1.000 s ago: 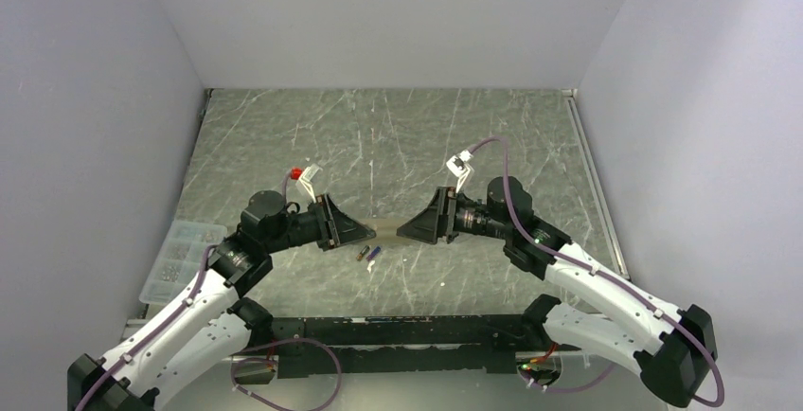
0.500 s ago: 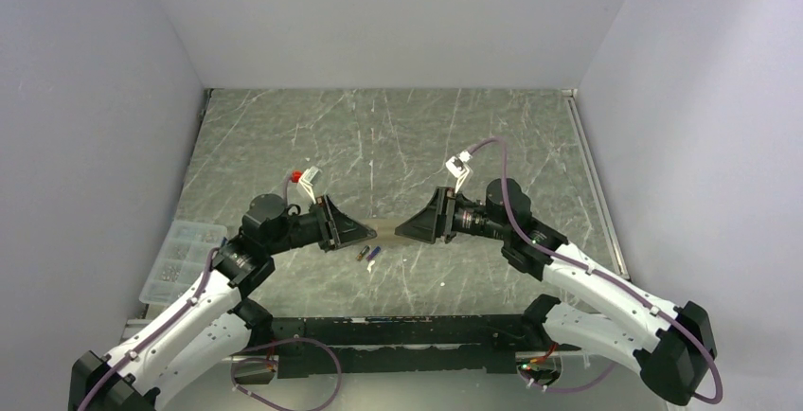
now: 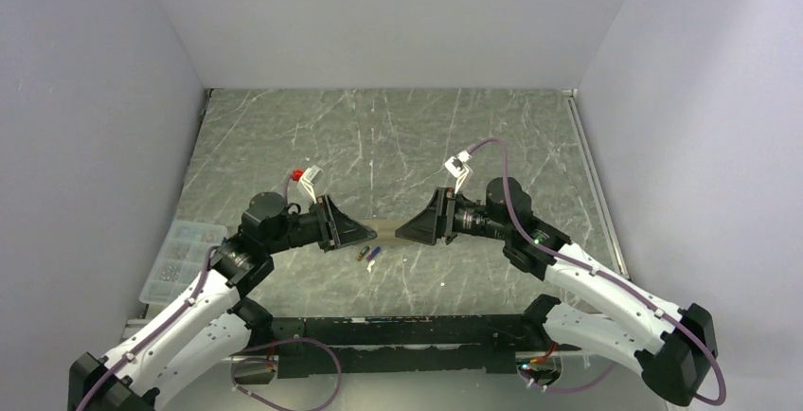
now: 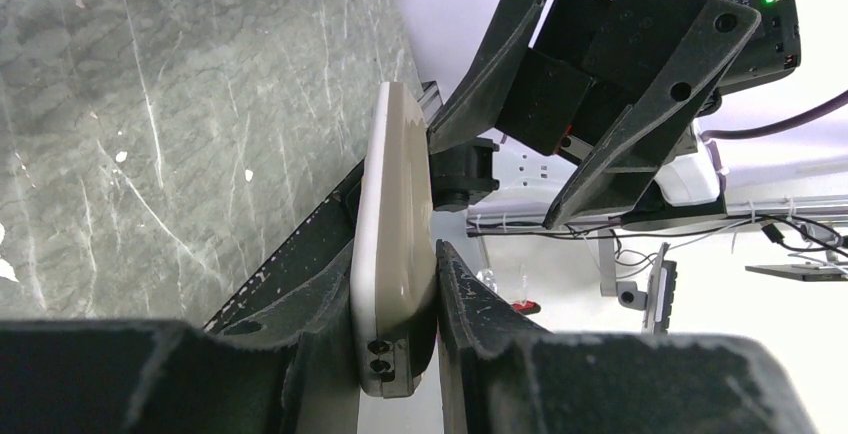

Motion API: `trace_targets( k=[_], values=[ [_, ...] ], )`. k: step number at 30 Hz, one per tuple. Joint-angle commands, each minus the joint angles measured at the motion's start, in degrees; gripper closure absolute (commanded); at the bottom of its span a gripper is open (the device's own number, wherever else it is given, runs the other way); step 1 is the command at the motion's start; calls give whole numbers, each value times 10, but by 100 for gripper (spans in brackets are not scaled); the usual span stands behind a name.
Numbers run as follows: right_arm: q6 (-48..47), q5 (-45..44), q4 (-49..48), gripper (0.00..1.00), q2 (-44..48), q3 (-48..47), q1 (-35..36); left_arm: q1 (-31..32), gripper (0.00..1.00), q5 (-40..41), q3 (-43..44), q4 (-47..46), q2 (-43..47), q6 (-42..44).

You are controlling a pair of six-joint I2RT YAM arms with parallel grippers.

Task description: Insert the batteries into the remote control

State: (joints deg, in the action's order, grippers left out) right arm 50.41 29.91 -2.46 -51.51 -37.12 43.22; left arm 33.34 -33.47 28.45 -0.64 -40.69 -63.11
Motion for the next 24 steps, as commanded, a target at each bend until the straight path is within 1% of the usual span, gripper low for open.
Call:
trace_targets(
  k=[1, 5, 16, 24],
  values=[
    [-29, -9, 44, 34, 11, -41, 7, 5, 100, -12, 50, -2, 9, 34],
    [-32, -14, 56, 34, 12, -51, 8, 5, 100, -11, 60, 23, 5, 51],
    [-44, -33, 88, 34, 20, -69, 8, 5, 100, -11, 68, 40, 2, 68],
    [-33, -31, 69, 34, 13, -63, 9, 5, 100, -18, 70, 33, -2, 65]
  ],
)
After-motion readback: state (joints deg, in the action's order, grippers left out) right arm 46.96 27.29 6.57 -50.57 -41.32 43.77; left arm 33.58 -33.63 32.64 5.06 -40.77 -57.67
